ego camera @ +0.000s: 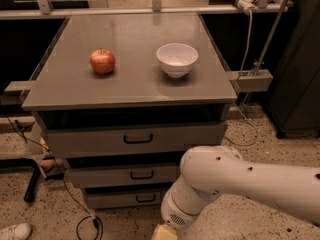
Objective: Open bottom drawer
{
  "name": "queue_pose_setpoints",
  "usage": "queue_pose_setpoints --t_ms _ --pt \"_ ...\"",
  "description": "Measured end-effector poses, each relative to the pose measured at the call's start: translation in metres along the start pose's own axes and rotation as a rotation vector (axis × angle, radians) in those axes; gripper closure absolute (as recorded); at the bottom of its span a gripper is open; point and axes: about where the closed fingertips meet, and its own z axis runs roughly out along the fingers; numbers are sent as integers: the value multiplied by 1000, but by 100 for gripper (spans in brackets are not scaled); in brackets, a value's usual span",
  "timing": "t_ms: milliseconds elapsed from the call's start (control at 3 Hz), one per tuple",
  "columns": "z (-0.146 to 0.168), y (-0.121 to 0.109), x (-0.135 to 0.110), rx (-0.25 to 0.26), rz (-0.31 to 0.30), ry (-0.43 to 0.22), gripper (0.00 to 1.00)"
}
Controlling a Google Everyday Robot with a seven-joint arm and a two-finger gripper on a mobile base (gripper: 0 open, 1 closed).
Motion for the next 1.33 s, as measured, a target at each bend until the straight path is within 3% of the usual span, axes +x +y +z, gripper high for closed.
queue_pose_setpoints --t_ms 333,667,1000,1333 --pt "40 -10 20 -4 74 -26 0" --pt "66 -40 28 45 164 -129 0" --pt "85 -68 31 86 218 -214 0" --pt "85 -68 30 86 218 -215 0"
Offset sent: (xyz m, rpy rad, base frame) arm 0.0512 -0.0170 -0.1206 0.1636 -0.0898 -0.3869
